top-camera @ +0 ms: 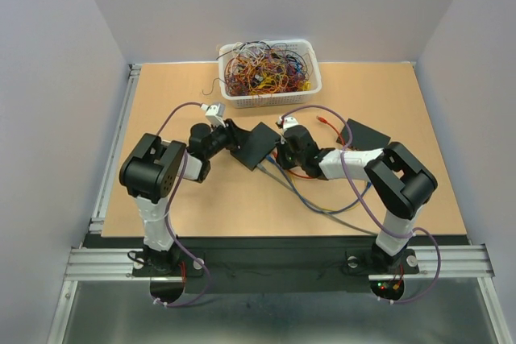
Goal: Insert the plug into the switch port
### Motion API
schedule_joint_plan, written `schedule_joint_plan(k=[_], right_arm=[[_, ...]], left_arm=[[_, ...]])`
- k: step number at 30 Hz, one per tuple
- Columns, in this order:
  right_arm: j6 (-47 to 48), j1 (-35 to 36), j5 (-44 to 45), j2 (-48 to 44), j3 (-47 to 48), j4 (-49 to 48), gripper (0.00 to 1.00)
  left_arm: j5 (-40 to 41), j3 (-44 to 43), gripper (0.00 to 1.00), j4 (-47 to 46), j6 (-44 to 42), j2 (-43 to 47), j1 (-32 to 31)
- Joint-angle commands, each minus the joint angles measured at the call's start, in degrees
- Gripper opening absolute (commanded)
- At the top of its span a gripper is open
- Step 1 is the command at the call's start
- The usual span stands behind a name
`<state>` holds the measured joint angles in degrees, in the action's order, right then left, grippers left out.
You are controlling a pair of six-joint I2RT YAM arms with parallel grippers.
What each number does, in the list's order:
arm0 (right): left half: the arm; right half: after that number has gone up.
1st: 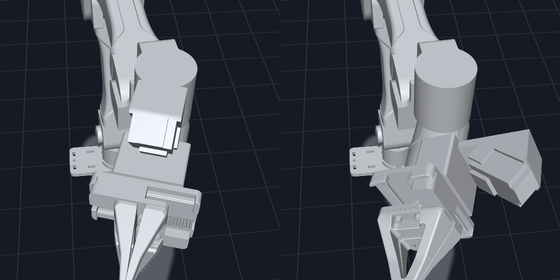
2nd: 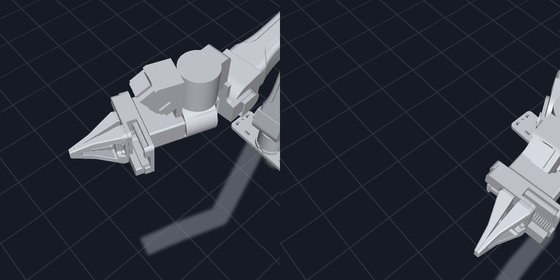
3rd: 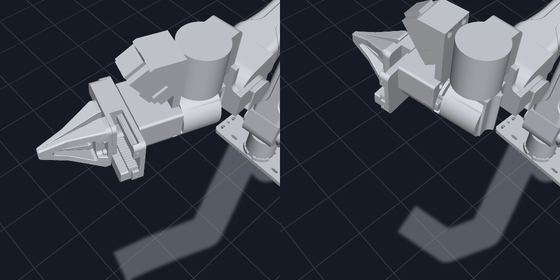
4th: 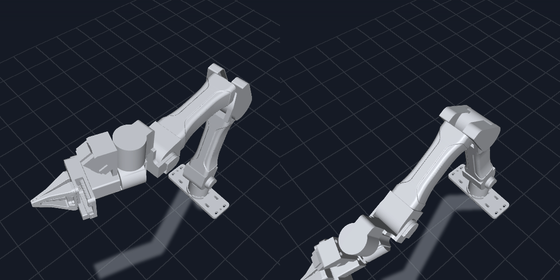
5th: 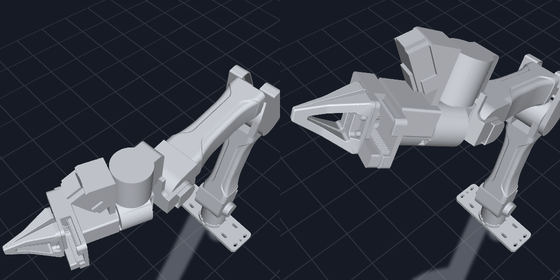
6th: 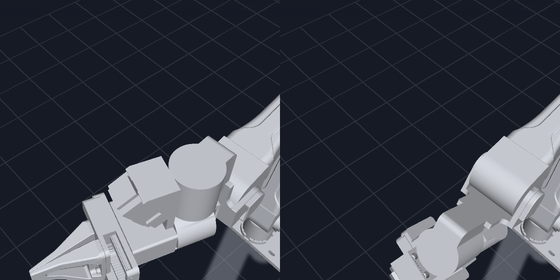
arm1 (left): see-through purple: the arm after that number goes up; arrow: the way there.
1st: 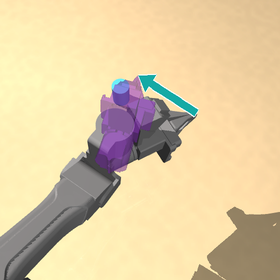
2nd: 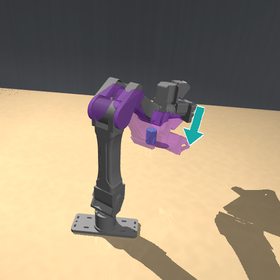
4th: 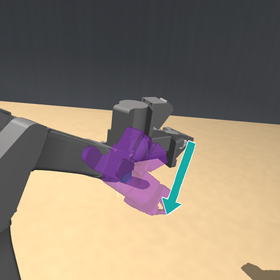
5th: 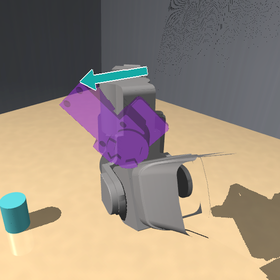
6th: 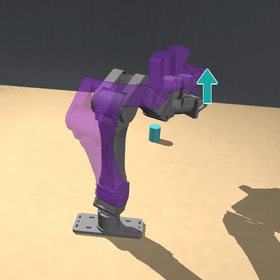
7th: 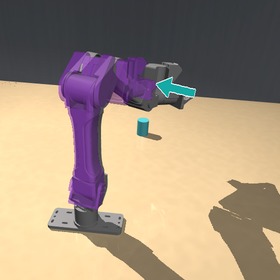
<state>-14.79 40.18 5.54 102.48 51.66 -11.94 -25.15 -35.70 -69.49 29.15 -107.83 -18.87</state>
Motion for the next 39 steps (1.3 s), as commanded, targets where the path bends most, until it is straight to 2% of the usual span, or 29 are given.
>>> schedule_joint_plan(k=[1, 13, 20, 29, 39], right_arm=[[0.72, -0.02, 1.22, -0.35, 2.22, -2.2, 0.01], [1.43, -0.11, 1.32, -5.35, -2.0, -6.77, 0.0], [1.34, 0.07, -0.62, -4.04, -1.3, -7.22, 0.0], [0.46, -0.02, 6.41, -6.85, -5.6, -4.93, 0.0], [0.28, -0.02, 2.64, -4.04, -2.88, -4.75, 0.01]], left_arm=[[-2.71, -3.14, 0.41, -3.28, -1.72, -1.33, 0.33], [-2.54, -4.37, 0.38, -3.1, -3.04, -4.49, 0.24], [-3.24, -4.81, 0.38, -3.63, -3.31, -5.46, 0.24], [-2.28, -5.96, 0.37, -2.22, -4.54, -5.99, 0.33], [-2.89, -6.66, 0.37, -2.66, -4.89, -7.04, 0.33]])
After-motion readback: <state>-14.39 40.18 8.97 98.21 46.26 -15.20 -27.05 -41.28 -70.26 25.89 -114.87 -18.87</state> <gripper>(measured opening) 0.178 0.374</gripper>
